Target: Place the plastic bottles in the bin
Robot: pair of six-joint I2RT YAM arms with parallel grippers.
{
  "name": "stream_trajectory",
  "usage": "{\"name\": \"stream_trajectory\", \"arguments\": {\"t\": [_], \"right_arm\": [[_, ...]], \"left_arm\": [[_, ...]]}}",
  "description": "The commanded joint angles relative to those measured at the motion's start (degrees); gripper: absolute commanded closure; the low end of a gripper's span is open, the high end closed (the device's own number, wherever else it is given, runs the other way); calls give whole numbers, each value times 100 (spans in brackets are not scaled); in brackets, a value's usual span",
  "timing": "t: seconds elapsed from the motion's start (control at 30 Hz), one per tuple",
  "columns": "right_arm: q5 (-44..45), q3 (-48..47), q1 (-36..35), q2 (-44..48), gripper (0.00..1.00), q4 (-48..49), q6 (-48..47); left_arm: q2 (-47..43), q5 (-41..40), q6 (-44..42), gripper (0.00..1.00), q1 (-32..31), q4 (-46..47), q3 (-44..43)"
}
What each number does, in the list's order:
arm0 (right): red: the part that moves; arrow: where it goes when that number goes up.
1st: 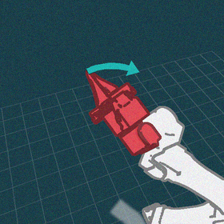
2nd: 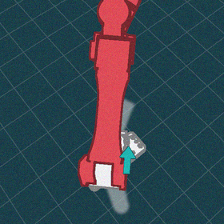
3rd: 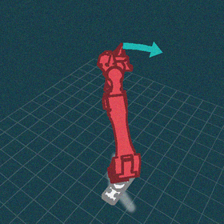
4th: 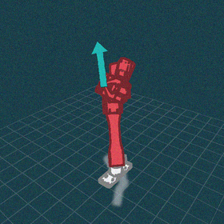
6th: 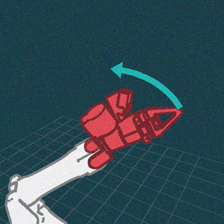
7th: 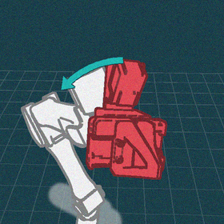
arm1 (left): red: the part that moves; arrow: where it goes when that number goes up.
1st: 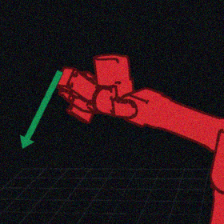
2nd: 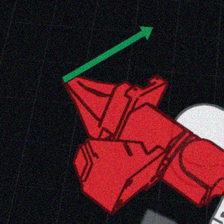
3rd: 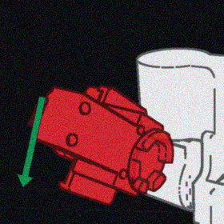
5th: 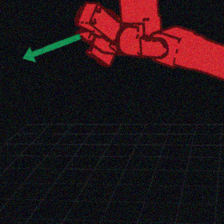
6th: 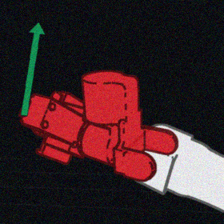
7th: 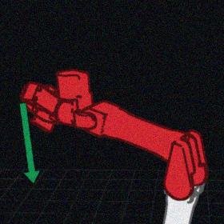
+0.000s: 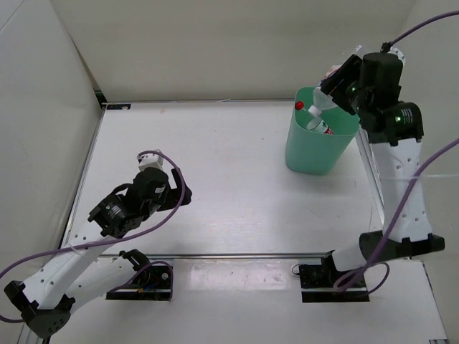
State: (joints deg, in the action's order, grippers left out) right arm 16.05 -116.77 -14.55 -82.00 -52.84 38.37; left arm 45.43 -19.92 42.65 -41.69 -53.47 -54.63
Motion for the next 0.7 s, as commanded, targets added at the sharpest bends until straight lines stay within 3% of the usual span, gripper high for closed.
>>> {"name": "stream_trajectory", "arguments": {"t": [0.0,0.17,0.2,0.37,0.4,0.53,0.67], "right_arm": [[-629,-21,557,-554,73,36,-277],[-973,163,1041,-1002,50,344,-330],[-973,242,1128,-1081,40,344,-330],[-1025,374,1384,-1082,12,344,-277],[-1078,374,1454,-960,0,344,-277],[-1543,374,1665,-704,0,135,-277],[-2456,627,1902,-581,0,-955,-164]], "left_arm": [[80,103,-99,0,30,206,-48],[80,103,-99,0,30,206,-48],[80,103,-99,0,30,206,-48],[80,103,-99,0,30,153,-48],[80,103,-99,0,30,153,-48],[80,103,-99,0,30,153,-48],[132,50,-99,0,30,153,-48]]}}
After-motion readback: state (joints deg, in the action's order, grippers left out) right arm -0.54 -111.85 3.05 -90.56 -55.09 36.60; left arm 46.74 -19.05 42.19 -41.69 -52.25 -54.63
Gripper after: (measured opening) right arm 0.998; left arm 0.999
